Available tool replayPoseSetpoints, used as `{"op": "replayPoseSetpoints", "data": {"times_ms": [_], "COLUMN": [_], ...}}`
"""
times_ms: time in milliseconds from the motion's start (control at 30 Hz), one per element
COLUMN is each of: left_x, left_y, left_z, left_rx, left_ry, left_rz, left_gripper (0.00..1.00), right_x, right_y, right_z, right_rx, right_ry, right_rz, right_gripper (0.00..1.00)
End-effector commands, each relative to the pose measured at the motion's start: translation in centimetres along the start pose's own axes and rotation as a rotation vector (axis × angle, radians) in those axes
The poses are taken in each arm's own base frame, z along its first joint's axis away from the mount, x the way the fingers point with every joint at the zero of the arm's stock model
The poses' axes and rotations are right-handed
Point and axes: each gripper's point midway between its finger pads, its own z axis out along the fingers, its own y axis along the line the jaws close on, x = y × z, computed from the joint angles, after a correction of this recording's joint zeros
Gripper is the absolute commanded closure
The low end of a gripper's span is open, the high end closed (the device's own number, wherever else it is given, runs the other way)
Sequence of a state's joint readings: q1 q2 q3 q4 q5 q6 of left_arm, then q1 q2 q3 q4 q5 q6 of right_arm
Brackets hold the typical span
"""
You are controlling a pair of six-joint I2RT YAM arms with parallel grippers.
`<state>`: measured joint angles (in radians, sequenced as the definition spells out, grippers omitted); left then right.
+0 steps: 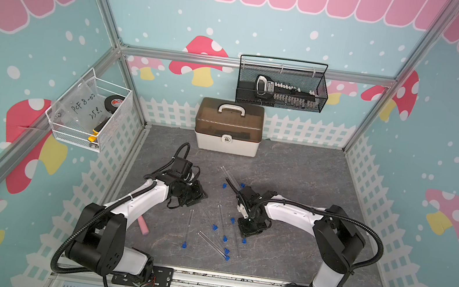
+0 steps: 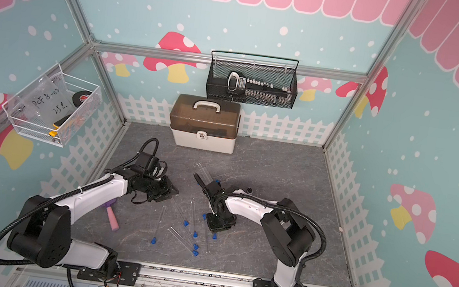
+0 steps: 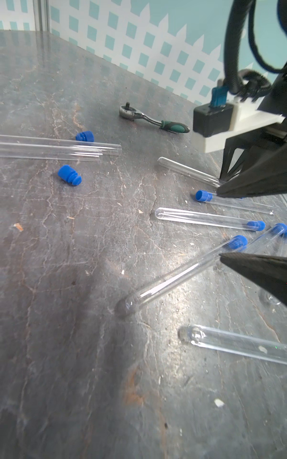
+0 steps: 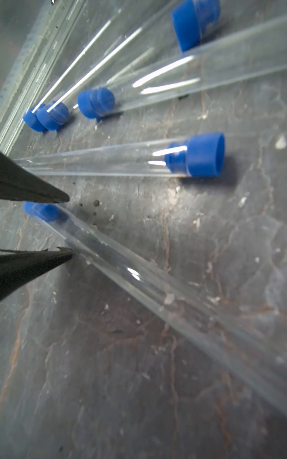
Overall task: Remove stoppers from test tubes
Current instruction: Pick up the test tube at the center of the board.
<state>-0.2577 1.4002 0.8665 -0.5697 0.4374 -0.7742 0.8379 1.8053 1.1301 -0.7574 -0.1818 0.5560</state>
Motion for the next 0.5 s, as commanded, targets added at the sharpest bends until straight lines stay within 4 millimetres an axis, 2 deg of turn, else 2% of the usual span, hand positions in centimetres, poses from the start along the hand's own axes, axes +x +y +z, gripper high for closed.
{"op": "replayPoseSetpoints", "data": {"times_ms": [0, 267, 467], "left_x": [0.5, 0.8, 1.0], "left_y": [0.4, 0.5, 0.4], "left_z": [-0.3, -0.1, -0.3], "left_rx": [-0.012, -0.009, -0.003], "left_ry": [0.002, 0.016, 0.016], "left_rz": [-0.007, -0.01, -0.01], "left_gripper": [0.62, 0.62, 0.62], "right_x": [-0.3, 0.4, 0.2], "right_y": [-0.9, -2.2, -2.9], "right_z": [-0.2, 0.5, 0.3], "right_rx": [0.061, 0.125, 0.179], "right_ry": [-0.013, 0.011, 0.015], "right_rz": [0.019, 0.036, 0.041], "right_gripper": [0.71, 0.72, 0.72]}}
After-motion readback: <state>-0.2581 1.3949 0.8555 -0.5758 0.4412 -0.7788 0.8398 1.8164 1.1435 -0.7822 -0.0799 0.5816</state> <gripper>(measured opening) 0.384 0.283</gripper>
